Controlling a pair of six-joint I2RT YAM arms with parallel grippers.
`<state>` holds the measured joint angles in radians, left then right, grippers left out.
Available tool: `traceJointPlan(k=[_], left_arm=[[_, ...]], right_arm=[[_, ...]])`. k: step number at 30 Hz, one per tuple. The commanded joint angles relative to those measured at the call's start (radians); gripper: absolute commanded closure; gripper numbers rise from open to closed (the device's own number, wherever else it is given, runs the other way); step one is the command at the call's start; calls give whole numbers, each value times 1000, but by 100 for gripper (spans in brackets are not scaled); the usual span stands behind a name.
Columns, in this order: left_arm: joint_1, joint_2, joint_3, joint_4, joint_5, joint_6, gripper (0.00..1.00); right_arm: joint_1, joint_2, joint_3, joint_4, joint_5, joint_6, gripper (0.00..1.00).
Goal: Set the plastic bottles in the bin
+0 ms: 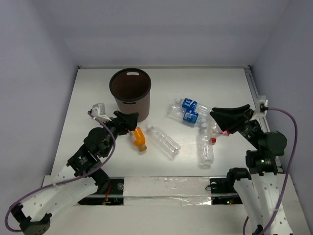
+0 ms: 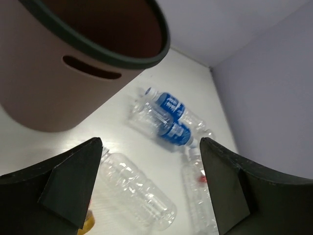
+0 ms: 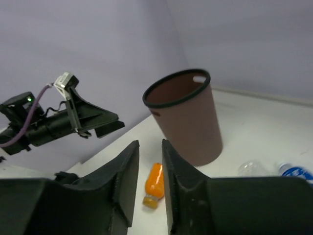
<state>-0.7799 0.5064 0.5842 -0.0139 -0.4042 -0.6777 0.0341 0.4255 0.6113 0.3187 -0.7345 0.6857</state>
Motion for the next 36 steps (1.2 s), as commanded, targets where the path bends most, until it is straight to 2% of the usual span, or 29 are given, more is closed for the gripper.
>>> traceJointPlan(k=[1,2,5,6,8,9,12,13,16,17,18,20,21,22,24,27,29,32,36], left_arm=[[-7,37,40,-81,-19,-31,22],[-7,41,39,-96,-22,-39,23],[-7,34,5,-124,-22,-63,38],[-7,21,-6,-126,-19,-69,51],[-7,14,-38,-124,-13,-92,64],[-7,26,-44,-136,-13,-100,75],[-7,90,-50,-176,-19,-149,100],[-7,105,-53,-181,-9,-157,100],[-7,179,-70,-163,21,-163,100],[-7,205,-66,-164,28,-161,97],[-7,263,-60,-169,28,-160,83],[-7,319,-47,-176,38,-152,66],[-7,361,-44,-178,38,-151,52],[-7,382,-44,-179,30,-155,46],[-7,418,-44,-178,15,-166,33],[-7,448,-52,-149,-1,-172,25],[-7,468,-43,-146,-14,-166,23],[-7,512,-29,-150,-42,-157,23],[-7,587,-29,-136,-74,-148,24]], right_arm=[[6,42,-38,175,-75,78,71],[6,53,-47,186,-78,83,84],[6,67,-73,221,-88,101,100],[6,82,-76,233,-95,109,100],[6,97,-84,241,-101,112,100],[16,105,-85,249,-105,115,100],[79,145,-90,252,-94,104,100],[101,171,-91,252,-85,97,100],[205,219,-99,255,-22,58,100],[232,260,-97,255,-10,48,100],[259,283,-90,260,3,32,100],[332,340,-82,272,13,22,100],[355,354,-78,275,29,6,100],[372,369,-73,272,38,-3,98],[415,406,-56,241,59,-38,88],[450,446,-38,177,87,-92,71],[461,464,-27,151,99,-109,61],[474,504,-16,117,115,-133,52],[484,555,-5,99,126,-152,51]])
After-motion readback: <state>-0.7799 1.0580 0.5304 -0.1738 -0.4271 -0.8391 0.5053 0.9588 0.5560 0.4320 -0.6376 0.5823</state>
